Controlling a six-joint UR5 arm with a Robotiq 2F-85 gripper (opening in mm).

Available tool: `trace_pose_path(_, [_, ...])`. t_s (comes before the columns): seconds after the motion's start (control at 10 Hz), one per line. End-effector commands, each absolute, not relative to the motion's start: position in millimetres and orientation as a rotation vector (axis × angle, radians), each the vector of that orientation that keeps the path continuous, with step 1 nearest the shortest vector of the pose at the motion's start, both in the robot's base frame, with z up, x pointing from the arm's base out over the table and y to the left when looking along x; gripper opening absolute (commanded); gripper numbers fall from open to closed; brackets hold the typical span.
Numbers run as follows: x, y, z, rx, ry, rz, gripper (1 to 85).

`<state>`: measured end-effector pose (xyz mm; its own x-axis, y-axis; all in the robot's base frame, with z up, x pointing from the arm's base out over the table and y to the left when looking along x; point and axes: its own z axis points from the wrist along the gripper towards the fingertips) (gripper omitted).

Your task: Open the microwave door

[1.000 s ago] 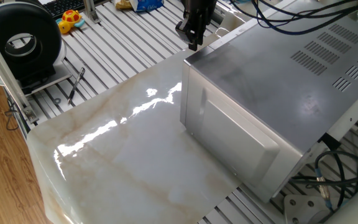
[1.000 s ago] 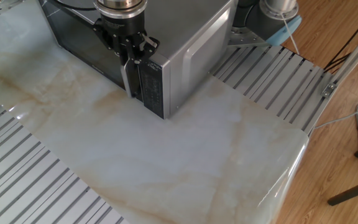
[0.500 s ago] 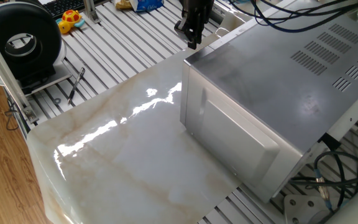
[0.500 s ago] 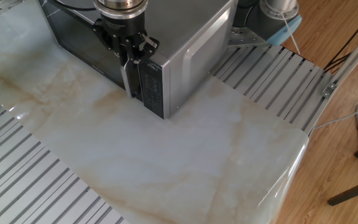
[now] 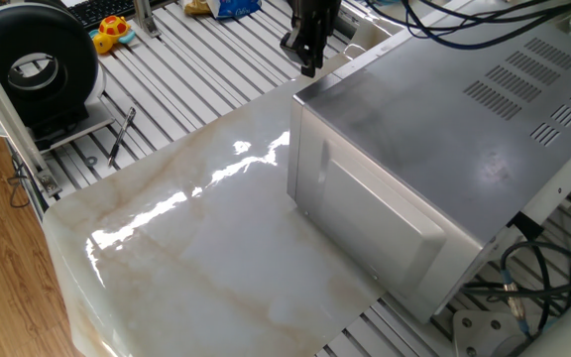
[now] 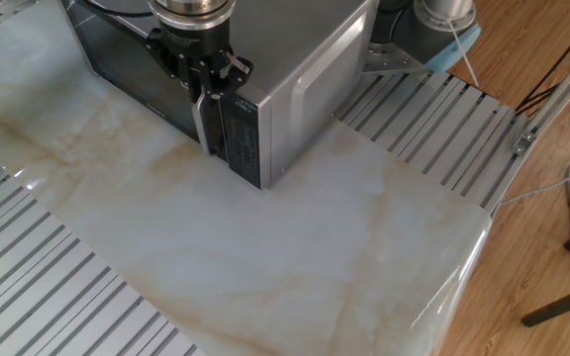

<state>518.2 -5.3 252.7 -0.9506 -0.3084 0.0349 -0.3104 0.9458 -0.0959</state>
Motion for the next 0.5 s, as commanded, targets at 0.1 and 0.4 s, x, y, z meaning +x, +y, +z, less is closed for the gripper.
trace_pose_path(0.1, [519.0,-3.6,253.7,0.507,-3.081,0.146,25.0])
trace_pose_path(0.4, [527.7,-0.8,253.0,0.543,-3.109,0.147,25.0])
